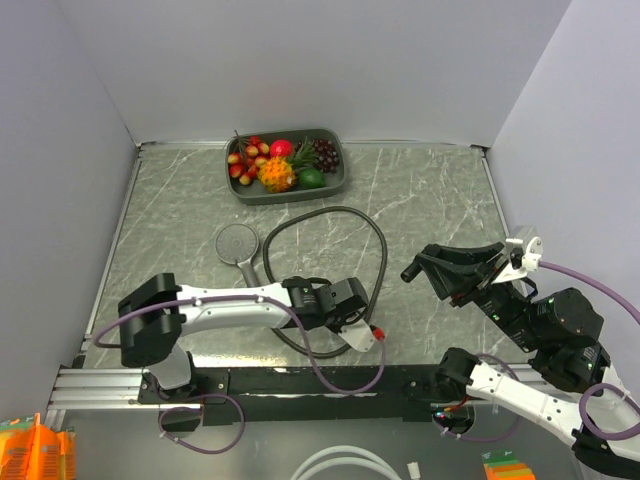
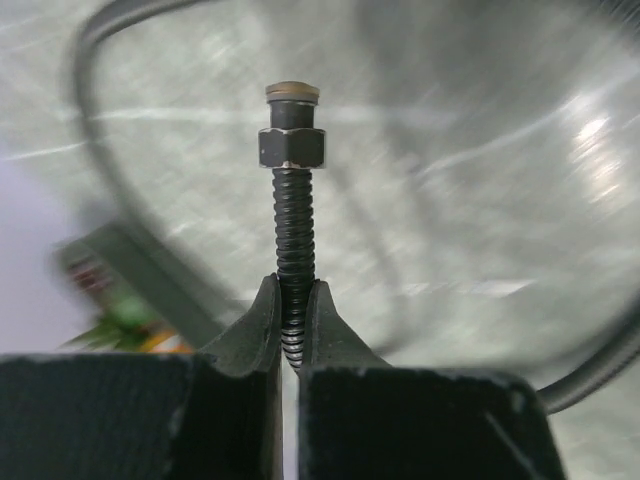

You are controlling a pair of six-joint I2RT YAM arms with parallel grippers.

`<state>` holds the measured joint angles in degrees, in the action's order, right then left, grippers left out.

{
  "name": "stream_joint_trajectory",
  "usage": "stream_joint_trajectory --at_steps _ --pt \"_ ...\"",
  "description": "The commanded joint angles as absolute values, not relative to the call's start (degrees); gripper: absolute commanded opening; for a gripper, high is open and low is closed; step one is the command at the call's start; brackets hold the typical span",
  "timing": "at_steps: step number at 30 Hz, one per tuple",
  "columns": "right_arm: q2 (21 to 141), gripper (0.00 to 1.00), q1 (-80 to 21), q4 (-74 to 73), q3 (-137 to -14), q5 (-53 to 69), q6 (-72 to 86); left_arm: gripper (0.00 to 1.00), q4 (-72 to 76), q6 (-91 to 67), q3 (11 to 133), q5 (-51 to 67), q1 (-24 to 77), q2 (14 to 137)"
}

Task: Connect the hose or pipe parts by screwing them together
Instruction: Pick up the pipeline from the center of the board.

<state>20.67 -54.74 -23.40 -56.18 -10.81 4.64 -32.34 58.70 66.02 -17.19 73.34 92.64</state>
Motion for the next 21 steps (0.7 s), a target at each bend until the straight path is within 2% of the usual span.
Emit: stream_joint_trajectory --at_steps 1,9,16,21 --pt "20.4 0.0 -54.8 -20.0 -56.0 -11.9 4.8 0.01 -31.0 44.0 68.2 -5.5 71.2 94.9" --pt "19.1 0.0 -54.7 -19.6 -54.6 -12.3 4.4 0.01 -26.8 35.9 67.8 0.3 68.5 96.9" --pt "18.5 0.0 -54.7 -19.2 -54.6 -13.1 3.9 0.01 -32.2 36.0 82.6 2.1 70.8 103.6" --pt "17.9 0.0 -54.8 -20.3 -55.1 -13.2 3.9 0.01 -28.1 34.5 79.8 2.9 73.1 106.0"
